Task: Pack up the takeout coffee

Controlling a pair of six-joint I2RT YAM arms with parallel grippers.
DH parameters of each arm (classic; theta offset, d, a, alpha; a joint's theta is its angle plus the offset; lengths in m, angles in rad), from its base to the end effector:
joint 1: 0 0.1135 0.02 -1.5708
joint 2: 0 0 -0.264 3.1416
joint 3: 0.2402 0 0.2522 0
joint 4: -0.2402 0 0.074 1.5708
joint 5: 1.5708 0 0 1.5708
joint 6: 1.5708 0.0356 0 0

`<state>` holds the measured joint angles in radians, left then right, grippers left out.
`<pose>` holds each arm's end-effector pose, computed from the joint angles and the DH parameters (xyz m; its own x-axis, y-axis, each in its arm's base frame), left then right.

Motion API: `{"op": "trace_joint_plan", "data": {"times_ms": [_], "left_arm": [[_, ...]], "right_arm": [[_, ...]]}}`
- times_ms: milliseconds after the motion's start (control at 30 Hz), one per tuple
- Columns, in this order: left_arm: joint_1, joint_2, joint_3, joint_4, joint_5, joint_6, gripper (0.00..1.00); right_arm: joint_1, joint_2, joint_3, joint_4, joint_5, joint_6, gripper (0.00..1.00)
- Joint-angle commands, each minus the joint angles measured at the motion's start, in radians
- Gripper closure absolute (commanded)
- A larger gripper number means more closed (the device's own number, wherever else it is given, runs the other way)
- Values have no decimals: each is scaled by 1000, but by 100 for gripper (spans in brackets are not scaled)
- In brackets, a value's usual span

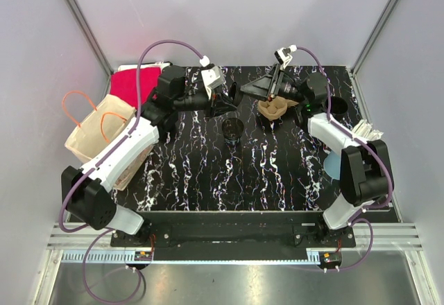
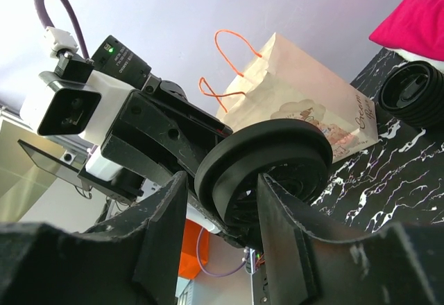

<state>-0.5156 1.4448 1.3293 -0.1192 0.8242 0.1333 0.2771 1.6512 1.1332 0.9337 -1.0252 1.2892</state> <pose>0.2764 -0.1867 0.3839 -0.0735 0.1454 -0.9866 0.9743 0.2215 -0.0399 0.3460 0.1300 0.3448 -0.7510 0.3047 -0.5858 -0.6216 -0.0269 0.7829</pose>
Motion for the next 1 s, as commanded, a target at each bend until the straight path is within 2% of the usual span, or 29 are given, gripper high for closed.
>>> {"op": "trace_joint_plan", "data": {"times_ms": [0,167,733,867,967], "left_arm": [[-8,19,61,32,-36,25,100],[-8,23,77,27,-37,25,100],[-6,32,108,19,-10,15,100],[-6,35,100,18,-8,15,100],[-6,37,100,16,-4,17,100]], "right_arm": [[43,-77,-9,7,-26,-19,52],[48,-94,-23,-36,-27,-50,53],[48,-110,-44,-116,-26,-133,37],[50,-106,-35,-53,-39,-78,47],[48,-106,-39,-3,-39,-42,62]]}}
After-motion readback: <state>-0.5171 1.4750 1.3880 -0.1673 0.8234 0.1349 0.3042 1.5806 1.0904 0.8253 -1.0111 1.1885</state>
